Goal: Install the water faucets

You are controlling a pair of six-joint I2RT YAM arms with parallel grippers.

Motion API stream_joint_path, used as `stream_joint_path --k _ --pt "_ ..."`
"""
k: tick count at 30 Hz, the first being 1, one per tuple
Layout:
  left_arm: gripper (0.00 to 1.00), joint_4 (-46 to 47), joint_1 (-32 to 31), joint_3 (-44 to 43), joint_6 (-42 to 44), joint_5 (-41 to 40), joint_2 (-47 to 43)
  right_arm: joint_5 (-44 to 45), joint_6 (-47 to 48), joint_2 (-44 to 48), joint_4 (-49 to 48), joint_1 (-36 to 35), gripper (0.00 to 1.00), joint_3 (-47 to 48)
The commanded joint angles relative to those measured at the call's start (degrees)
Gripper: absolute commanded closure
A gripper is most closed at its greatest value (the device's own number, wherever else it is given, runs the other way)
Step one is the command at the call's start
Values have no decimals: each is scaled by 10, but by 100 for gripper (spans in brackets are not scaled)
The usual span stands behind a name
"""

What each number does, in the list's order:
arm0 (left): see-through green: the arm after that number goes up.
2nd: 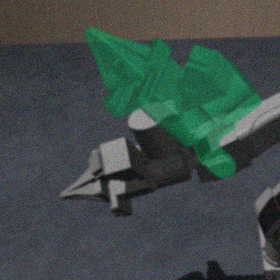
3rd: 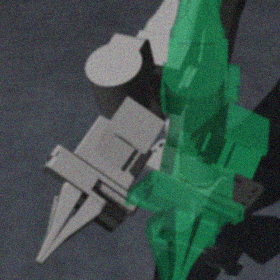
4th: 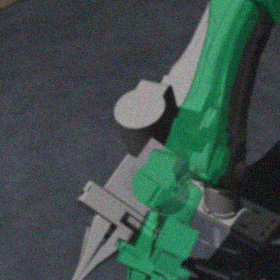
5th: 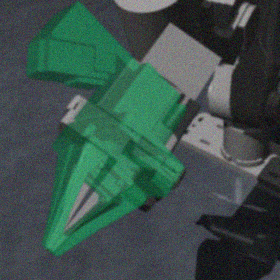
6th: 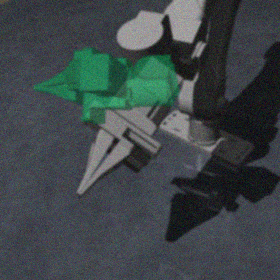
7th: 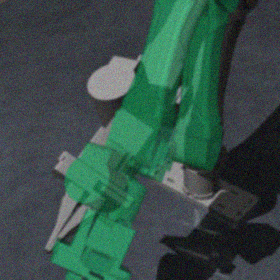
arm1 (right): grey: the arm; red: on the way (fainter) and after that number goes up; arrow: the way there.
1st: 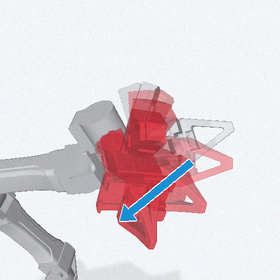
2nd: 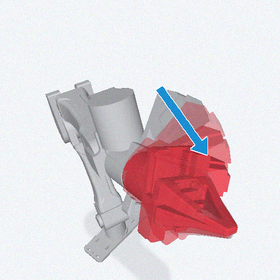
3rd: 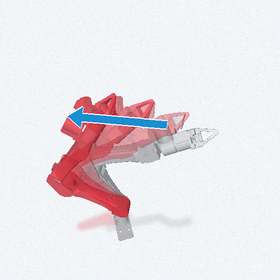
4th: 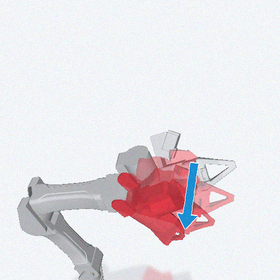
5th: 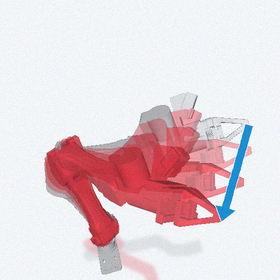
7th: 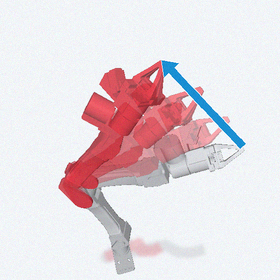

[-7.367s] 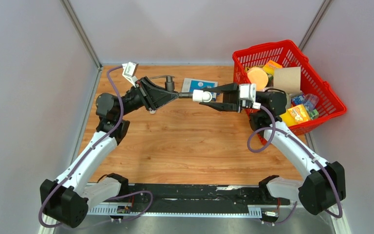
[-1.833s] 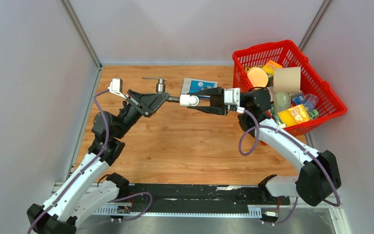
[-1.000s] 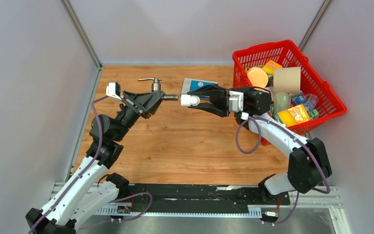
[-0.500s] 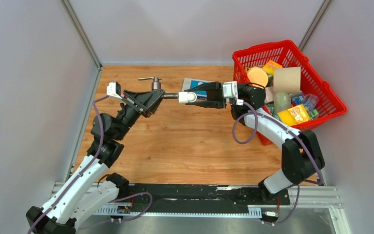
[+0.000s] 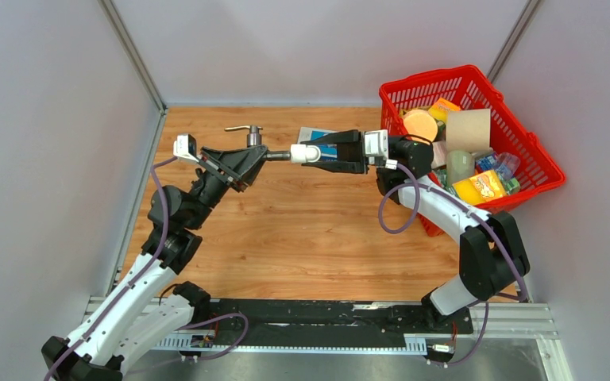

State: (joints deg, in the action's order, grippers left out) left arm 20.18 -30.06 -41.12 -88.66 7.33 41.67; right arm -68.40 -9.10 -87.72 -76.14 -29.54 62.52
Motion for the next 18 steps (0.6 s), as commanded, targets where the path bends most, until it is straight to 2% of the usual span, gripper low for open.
stream_joint_path --k 1,18 --pt "100 7 -8 -14 -16 0 -5 14 -6 26 -205 -3 100 12" --pt "100 21 -20 -33 -9 8 17 2 0 41 -203 -8 100 -2"
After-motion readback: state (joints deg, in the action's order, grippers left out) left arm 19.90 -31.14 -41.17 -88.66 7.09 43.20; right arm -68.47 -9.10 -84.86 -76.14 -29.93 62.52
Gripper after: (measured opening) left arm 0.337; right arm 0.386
